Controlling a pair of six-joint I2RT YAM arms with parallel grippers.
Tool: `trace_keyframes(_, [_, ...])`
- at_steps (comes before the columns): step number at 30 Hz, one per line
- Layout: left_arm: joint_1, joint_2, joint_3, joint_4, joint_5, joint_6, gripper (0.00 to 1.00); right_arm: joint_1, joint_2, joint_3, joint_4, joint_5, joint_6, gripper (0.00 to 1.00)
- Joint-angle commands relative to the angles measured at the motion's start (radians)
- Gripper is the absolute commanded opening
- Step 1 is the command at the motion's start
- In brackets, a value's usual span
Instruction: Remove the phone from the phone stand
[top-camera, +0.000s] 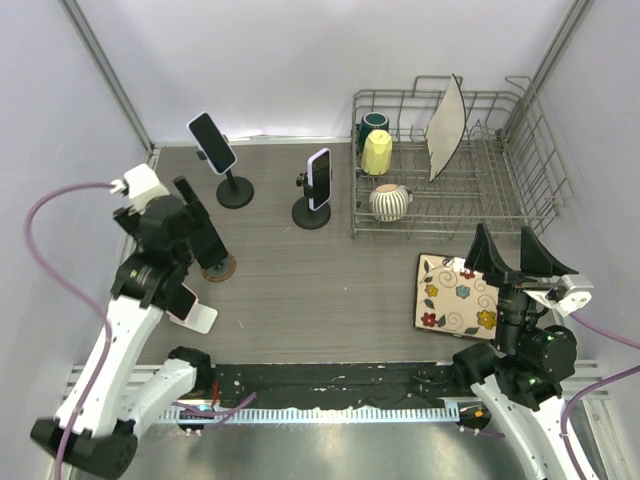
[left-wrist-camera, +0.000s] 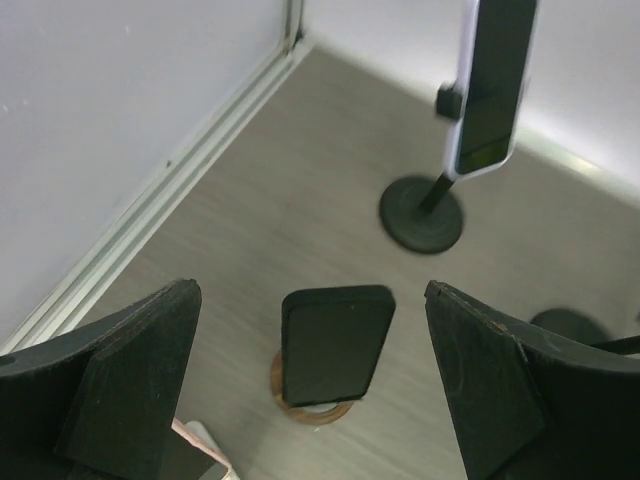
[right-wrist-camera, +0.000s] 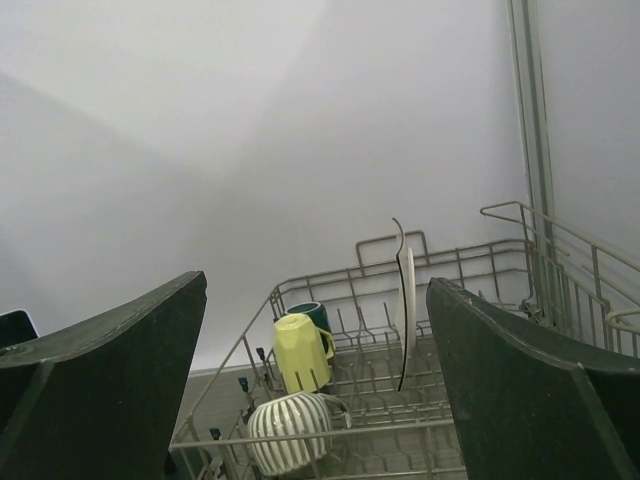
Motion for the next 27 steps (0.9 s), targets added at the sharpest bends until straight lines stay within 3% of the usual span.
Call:
trace_keyframes(1, [-0.002,0.162,0.065,-0.136,-0.032,-0.069,1.00,0.021,-0.004,0.004,0.015,-0.009,0.011,0.97])
trace_keyframes(11, [-0.002,0.361,0.074,-0.086,-0.115,-0.144,1.00,0.048,-0.005,0.001,0.016,0.004,0.004,0.97])
trace_keyframes(27, [-0.002,0.332,-0.087,0.080,-0.100,-0.215,1.00,0.059,-0.005,-0.002,0.019,0.013,-0.004,0.97])
